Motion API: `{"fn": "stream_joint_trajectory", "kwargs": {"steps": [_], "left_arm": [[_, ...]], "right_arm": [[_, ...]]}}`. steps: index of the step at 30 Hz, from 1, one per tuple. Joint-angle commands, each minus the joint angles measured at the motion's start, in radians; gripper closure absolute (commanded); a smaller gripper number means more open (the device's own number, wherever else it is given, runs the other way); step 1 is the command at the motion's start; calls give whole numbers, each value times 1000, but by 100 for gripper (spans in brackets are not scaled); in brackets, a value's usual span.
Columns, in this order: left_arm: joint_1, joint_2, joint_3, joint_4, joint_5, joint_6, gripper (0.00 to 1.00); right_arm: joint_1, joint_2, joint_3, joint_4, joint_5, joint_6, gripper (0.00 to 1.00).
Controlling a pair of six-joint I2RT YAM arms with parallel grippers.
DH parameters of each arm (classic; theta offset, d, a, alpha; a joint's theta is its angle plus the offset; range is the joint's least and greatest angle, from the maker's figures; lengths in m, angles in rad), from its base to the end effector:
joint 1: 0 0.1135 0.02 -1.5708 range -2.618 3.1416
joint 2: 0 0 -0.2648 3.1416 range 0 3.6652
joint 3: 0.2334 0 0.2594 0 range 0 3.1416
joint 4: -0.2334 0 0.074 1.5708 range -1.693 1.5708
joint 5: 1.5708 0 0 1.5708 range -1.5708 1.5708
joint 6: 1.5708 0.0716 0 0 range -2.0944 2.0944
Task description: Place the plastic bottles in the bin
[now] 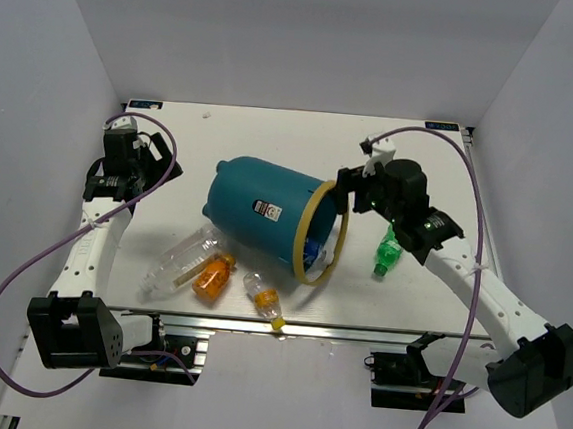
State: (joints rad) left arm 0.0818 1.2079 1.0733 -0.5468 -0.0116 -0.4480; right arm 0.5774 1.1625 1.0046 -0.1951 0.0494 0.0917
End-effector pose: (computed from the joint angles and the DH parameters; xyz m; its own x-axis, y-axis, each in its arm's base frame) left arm 0.2962 0.0251 0.2949 -0.5265 -0.4777 -0.7032 -0.3536 0.8753 -0.3298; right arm 0.2617 0.1663 0.3258 -0.3348 -0.1090 -0.9360 -0.4777 0.8758 0.0689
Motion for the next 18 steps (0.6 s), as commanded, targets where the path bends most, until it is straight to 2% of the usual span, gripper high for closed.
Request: {"fn": "stream_joint_trajectory", "kwargs": {"steps": [1, 12, 16, 18], "left_arm": [[-1, -13, 34, -4, -8, 12, 2], [-1, -5, 33, -2, -5, 14, 2], [-2, -2, 34, -4, -5, 12, 2], [-1, -7, 39, -8, -8, 12, 2]], "right_arm": [[-1, 46, 71, 48, -112, -12, 18], [1, 42, 49, 71, -122, 8, 13], [-1, 22, 35, 74, -45, 52, 11], [-2, 6, 28, 72, 48, 95, 11]]}}
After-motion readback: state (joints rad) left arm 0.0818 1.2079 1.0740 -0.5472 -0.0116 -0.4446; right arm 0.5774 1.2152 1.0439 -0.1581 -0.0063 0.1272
